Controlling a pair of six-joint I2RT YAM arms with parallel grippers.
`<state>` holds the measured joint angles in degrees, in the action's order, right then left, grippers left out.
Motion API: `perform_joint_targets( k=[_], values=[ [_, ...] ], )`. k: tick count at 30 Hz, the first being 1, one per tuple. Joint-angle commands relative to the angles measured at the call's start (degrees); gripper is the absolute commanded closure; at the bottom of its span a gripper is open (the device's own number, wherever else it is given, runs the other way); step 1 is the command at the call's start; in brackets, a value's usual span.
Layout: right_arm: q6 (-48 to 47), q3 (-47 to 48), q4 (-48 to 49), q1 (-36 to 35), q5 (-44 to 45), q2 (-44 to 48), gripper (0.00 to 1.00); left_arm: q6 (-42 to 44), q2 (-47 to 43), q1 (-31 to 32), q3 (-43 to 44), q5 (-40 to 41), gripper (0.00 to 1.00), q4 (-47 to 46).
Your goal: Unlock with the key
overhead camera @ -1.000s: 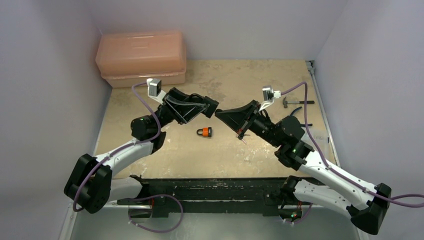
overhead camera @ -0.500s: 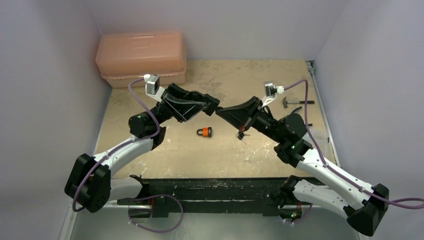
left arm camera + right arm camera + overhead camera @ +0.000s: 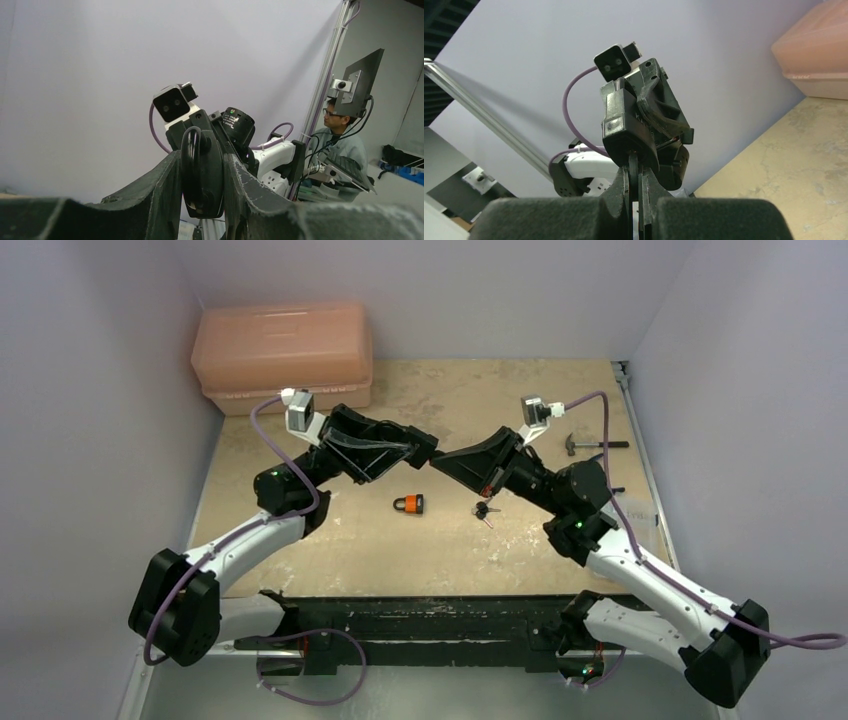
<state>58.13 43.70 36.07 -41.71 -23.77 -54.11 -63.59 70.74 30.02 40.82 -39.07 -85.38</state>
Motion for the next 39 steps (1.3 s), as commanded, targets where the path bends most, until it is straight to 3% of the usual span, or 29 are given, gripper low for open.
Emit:
perform_joint_targets(
  k=[1,15,20,24,26,30,39],
  values=[
    [4.8,3.0,4.2,0.0,-5.0,-2.9,1.0,3.5,-1.1,1.4,2.3,-6.6,1.0,-16.5],
    [16.3,4.0,15.5,1.3,-14.5,-9.8,1.0,8.2,-1.6,1.3,2.1,-10.4,1.0,-16.4],
    [15.8,5.0,14.3,1.6,-16.0,-9.7,1.0,8.5,-1.7,1.4,1.1,-9.5,1.0,-16.5],
    [10.3,6.1,6.6,2.3,-15.6,-8.2,1.0,8.9,-1.6,1.3,0.3,-8.2,1.0,-16.5],
    [5.6,6.6,0.7,2.7,-14.7,-6.9,0.88,9.0,-1.4,1.4,-0.3,-7.7,1.0,-16.5],
    [-6.7,8.7,-12.5,2.8,-12.0,-3.9,0.52,9.5,-1.3,1.4,-2.1,-5.9,1.0,-16.5],
    [-32.0,13.0,-30.8,2.9,-13.8,2.4,0.18,7.4,0.4,1.3,-4.2,-4.2,1.0,-16.5]
  ],
)
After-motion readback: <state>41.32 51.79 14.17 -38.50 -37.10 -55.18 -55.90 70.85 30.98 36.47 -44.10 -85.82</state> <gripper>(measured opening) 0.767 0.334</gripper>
